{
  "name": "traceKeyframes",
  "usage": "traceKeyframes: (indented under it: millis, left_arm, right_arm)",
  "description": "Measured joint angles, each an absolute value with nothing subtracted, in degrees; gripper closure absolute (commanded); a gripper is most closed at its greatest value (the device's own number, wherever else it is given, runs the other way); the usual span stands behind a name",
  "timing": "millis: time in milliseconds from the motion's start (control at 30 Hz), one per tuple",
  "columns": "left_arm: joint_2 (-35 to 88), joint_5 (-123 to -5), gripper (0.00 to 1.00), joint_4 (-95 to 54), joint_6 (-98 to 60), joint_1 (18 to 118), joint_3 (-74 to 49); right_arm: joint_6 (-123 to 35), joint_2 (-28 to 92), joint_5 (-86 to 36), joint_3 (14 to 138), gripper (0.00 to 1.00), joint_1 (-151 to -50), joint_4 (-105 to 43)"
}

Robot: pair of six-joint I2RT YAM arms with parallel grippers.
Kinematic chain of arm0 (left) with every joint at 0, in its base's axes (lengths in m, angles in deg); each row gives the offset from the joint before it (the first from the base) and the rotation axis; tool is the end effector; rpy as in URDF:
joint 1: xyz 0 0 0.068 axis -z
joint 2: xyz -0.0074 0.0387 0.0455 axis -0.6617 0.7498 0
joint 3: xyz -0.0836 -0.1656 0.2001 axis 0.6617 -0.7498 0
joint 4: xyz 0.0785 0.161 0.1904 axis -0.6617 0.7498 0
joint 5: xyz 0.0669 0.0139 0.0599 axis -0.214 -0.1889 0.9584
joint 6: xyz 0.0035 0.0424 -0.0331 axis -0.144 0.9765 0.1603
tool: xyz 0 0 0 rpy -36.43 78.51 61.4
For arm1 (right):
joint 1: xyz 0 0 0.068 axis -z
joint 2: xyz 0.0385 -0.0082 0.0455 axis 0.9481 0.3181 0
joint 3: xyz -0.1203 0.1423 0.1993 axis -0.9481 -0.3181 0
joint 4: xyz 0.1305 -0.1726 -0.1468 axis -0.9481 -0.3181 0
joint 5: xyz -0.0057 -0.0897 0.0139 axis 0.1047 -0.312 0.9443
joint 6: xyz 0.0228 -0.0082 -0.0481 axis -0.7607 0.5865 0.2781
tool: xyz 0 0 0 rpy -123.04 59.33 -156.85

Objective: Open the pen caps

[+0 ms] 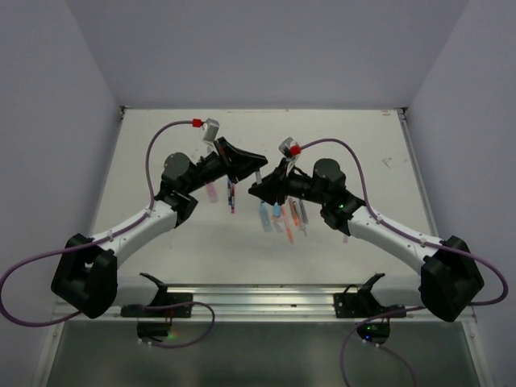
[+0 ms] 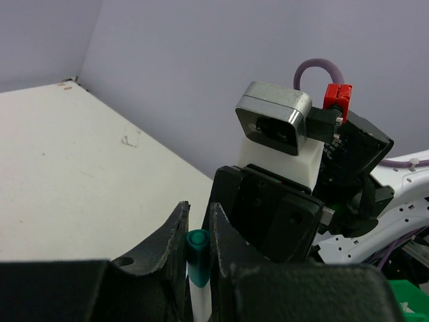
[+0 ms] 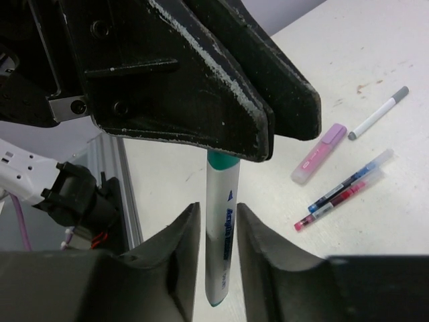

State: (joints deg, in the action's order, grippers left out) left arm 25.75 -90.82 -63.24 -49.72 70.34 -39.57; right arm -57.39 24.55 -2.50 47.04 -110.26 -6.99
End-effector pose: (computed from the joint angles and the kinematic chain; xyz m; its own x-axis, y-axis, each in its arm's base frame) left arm 0.2473 -0.1599 0.3236 -0.4378 -0.3936 -0.8083 0.7964 0.2473 -0.5518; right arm 0.2193 0.1990 0.3028 -0.3716 0.0893 -0.9241 -0.8545 0.3563 0.3780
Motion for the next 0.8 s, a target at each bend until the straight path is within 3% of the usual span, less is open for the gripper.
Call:
traceKeyframes:
  millis: [100,133,800]
  left_arm:
    - [25.75,-90.40,1.00,-64.64,-50.73,70.31,-40.11]
    - [25.73,-90.21,1.00,-65.36,-51.21,70.27,-40.42]
    - [27.13,-90.03,1.00,-66.93,-53.92,68.15,-39.26]
  right_arm:
    - [-57.33,24.55,-2.65,47.04,0.95,-110.26,-6.81]
    - [-57.35,24.55,-2.54,47.04,0.99,-110.22,-6.86]
    - [-56.21,28.39,0.25,46.34,1.00,-109.26,0.18]
